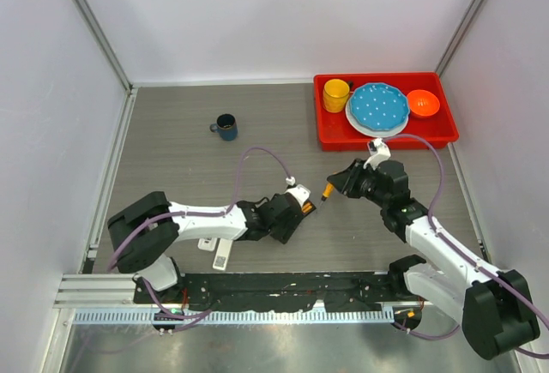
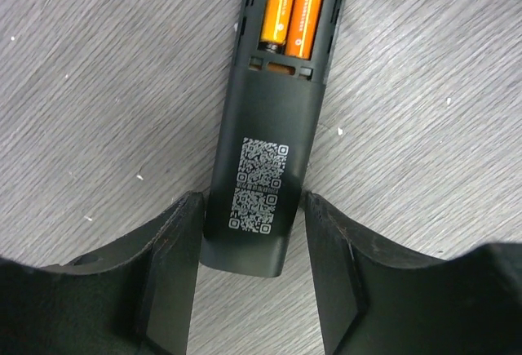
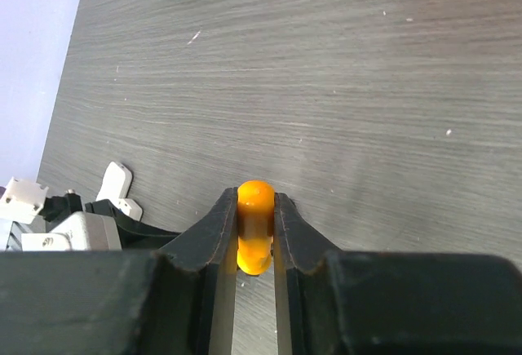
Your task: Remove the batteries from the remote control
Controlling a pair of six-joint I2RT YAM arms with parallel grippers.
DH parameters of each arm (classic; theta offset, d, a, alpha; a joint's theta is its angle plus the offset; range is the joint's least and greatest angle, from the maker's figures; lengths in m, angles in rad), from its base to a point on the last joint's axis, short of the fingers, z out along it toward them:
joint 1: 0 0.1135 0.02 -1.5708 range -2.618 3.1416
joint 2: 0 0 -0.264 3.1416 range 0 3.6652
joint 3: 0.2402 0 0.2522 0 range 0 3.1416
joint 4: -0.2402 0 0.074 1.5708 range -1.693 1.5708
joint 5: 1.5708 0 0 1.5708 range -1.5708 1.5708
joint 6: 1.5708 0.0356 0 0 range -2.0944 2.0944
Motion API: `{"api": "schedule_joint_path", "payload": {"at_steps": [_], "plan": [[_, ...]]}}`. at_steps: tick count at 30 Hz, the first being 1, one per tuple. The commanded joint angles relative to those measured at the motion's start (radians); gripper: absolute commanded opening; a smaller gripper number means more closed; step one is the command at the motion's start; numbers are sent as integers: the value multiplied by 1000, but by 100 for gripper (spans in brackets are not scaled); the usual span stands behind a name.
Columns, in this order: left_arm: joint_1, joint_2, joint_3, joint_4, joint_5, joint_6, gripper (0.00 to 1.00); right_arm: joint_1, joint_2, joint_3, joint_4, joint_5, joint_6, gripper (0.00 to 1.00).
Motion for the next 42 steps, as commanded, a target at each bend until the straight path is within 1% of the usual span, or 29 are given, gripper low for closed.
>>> {"api": "schedule_joint_path", "payload": {"at_steps": [1, 5, 6, 8, 9, 11, 14, 17, 22, 23, 27, 28, 32, 42], "plan": [[-2, 48, 22, -6, 61, 69, 55, 19, 21, 24, 122, -26, -42, 1], [8, 50, 23, -3, 72, 88, 53, 60, 53, 47, 139, 22, -63, 1], [11, 48, 17, 0, 72, 89, 53, 89, 61, 47, 154, 34, -70, 1], [15, 38, -4, 16, 79, 85, 52, 126, 84, 58, 159, 97, -88, 1], [16, 28, -13, 20, 82, 77, 54, 144, 91, 63, 160, 121, -94, 1], [18, -2, -43, 27, 84, 71, 61, 187, 111, 70, 168, 181, -99, 2], [21, -39, -89, 46, 99, 60, 66, 204, 137, 75, 196, 207, -90, 1], [22, -81, -133, 72, 112, 60, 66, 206, 154, 79, 208, 220, -82, 1], [24, -117, -170, 107, 125, 62, 60, 206, 196, 96, 225, 237, -76, 1], [24, -117, -170, 110, 124, 63, 58, 206, 197, 99, 228, 243, -77, 1], [25, -111, -165, 109, 115, 71, 55, 206, 211, 113, 228, 255, -99, 1], [25, -110, -164, 107, 115, 72, 55, 206, 216, 115, 226, 290, -105, 1], [27, -117, -172, 118, 119, 76, 50, 206, 225, 127, 219, 318, -132, 1], [25, -110, -168, 118, 127, 77, 48, 204, 259, 147, 191, 327, -192, 1]]}}
